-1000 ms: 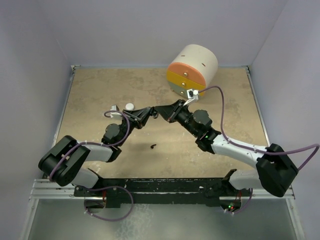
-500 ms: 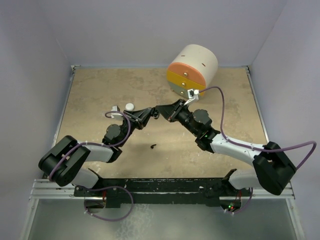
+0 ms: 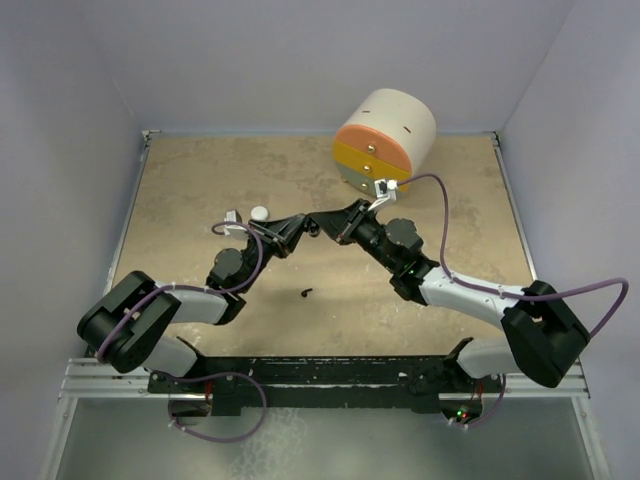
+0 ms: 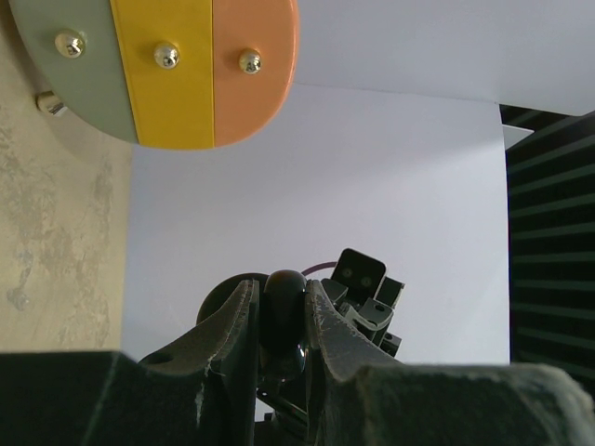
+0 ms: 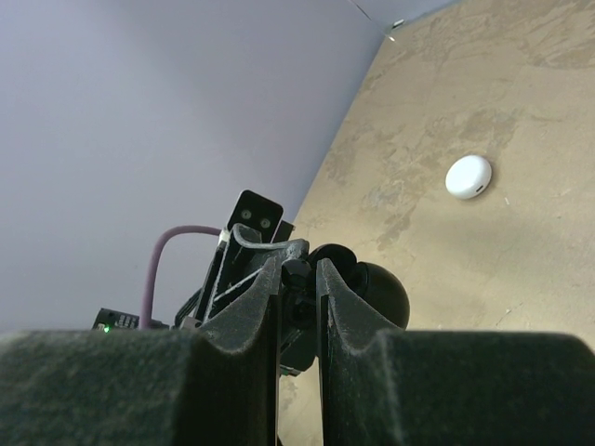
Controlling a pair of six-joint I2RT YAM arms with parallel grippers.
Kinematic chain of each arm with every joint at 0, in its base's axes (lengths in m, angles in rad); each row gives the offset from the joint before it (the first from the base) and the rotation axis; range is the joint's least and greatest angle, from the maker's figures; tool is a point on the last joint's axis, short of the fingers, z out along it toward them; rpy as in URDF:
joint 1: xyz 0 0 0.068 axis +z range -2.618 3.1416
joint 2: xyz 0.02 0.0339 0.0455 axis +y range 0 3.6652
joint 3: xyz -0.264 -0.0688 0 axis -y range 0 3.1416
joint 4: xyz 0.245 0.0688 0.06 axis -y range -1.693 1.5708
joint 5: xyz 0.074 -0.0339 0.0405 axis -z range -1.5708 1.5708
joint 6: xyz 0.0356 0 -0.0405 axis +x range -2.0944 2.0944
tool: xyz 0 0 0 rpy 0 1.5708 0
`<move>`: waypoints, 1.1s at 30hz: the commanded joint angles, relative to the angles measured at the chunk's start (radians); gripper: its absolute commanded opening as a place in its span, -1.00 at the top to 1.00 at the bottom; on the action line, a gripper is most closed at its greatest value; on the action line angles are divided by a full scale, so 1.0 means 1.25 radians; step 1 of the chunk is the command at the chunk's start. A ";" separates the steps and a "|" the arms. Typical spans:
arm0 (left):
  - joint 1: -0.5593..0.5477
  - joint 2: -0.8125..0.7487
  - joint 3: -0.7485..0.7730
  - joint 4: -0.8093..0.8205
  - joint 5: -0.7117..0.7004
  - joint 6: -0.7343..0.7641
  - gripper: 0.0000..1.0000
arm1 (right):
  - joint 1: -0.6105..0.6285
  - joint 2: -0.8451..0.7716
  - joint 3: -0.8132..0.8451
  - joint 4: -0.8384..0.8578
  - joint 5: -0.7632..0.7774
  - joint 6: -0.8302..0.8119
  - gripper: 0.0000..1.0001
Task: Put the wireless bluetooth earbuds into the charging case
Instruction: Place the earbud in the charging case.
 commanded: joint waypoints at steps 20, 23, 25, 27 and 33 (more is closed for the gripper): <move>-0.013 -0.011 0.034 0.060 -0.034 0.013 1.00 | -0.024 -0.009 -0.035 0.072 -0.025 0.036 1.00; -0.013 -0.016 0.034 0.058 -0.046 0.013 1.00 | -0.026 -0.011 -0.036 0.063 -0.018 0.040 1.00; -0.014 -0.017 0.035 0.057 -0.053 0.013 1.00 | -0.026 -0.013 -0.040 0.064 -0.014 0.047 1.00; -0.017 -0.018 0.033 0.059 -0.062 0.014 1.00 | -0.025 -0.015 -0.042 0.067 -0.010 0.053 0.95; -0.023 -0.010 0.035 0.072 -0.083 0.021 1.00 | -0.027 -0.009 -0.042 0.074 -0.008 0.084 0.80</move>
